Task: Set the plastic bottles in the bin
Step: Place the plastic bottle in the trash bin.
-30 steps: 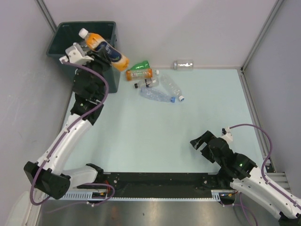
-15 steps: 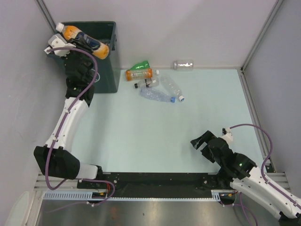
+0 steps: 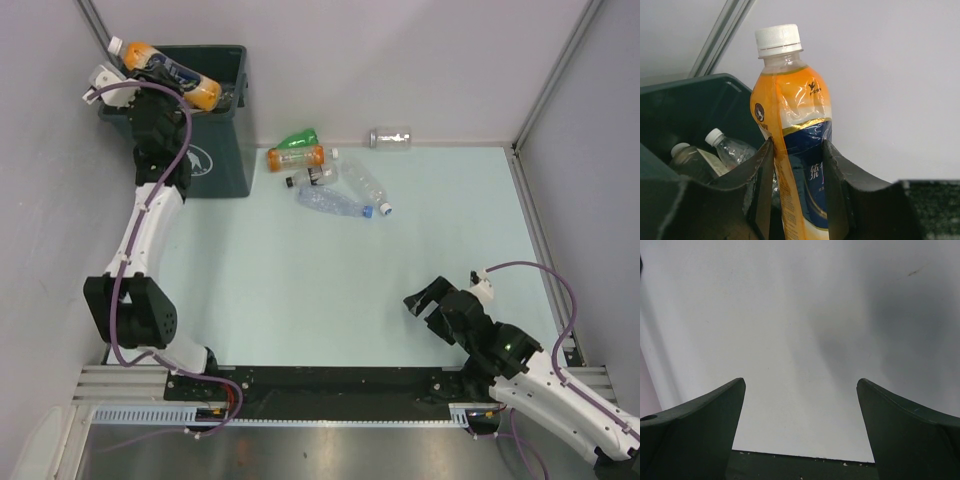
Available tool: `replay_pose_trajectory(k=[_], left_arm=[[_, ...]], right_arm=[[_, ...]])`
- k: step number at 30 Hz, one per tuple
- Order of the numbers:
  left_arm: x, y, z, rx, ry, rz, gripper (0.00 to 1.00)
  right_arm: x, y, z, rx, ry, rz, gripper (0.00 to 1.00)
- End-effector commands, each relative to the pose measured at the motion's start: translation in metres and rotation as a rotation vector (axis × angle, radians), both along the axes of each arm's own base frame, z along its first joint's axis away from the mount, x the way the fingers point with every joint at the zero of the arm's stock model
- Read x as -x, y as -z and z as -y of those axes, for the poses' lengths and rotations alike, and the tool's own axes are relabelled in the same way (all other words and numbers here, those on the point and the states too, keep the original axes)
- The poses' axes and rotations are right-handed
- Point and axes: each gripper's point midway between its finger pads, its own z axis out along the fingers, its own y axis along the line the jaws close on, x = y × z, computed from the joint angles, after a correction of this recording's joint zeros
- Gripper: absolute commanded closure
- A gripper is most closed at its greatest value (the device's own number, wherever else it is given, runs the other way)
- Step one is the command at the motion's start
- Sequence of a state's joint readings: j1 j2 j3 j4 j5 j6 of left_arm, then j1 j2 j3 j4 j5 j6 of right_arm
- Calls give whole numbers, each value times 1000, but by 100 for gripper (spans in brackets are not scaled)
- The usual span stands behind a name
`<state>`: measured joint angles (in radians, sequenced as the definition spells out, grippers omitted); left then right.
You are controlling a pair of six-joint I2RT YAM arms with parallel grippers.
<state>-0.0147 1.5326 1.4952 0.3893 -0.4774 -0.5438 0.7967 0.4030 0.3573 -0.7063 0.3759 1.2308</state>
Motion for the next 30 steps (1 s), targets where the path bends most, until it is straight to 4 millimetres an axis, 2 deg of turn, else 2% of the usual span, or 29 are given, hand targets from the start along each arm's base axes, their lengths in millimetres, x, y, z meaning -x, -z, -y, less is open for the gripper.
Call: replay_pose_trajectory(k=[1, 3, 4, 5, 6, 7, 8, 11, 16, 18, 19, 21, 22, 24, 26, 27, 28, 29, 30], left_arm=[[-10, -36, -10, 31, 38, 113, 74], [-20, -30, -11, 48, 46, 95, 70], [-21, -39, -9, 46, 61, 110, 68], [-26, -37, -8, 44, 63, 102, 65], [-28, -35, -8, 44, 67, 87, 46], [-28, -43, -6, 38, 75, 96, 35], [-29, -41, -5, 35, 81, 81, 20], [-23, -49, -1, 11, 98, 96, 2], [-10, -59, 1, -18, 103, 91, 0], [-8, -54, 1, -13, 106, 59, 0], [-2, -57, 2, 0, 110, 59, 0], [3, -49, 5, 18, 130, 28, 0], [13, -55, 8, 29, 146, 37, 0], [17, -38, 17, 34, 196, -14, 0], [38, -43, 29, 36, 255, 1, 0], [39, -23, 36, 43, 296, -38, 0], [56, -32, 43, 38, 332, -14, 0], [62, -26, 48, 37, 356, -28, 0], [65, -4, 50, 53, 367, -74, 0]], right_arm=[[-6, -10, -3, -34, 24, 26, 0], [-6, -11, -3, -36, 24, 28, 0], [-6, -11, -3, -38, 24, 25, 0], [-6, -11, -3, -39, 25, 27, 0], [-6, -11, -3, -39, 28, 25, 0], [-6, -11, -2, -42, 30, 26, 0], [-6, -11, -3, -41, 29, 25, 0], [-6, -11, -3, -40, 27, 28, 0], [-8, -12, -5, -40, 23, 32, 0], [-9, -12, -6, -40, 22, 33, 0], [-10, -12, -6, -40, 23, 34, 1], [-10, -13, -6, -36, 21, 38, 0], [-11, -12, -6, -32, 22, 40, 0], [-13, -15, -8, -37, 21, 52, 0], [-17, -18, -11, -46, 19, 67, 0], [-17, -19, -13, -49, 11, 70, 0], [-18, -19, -13, -46, 11, 70, 0], [-20, -21, -15, -53, 8, 78, 0], [-20, -21, -17, -54, -1, 81, 0]])
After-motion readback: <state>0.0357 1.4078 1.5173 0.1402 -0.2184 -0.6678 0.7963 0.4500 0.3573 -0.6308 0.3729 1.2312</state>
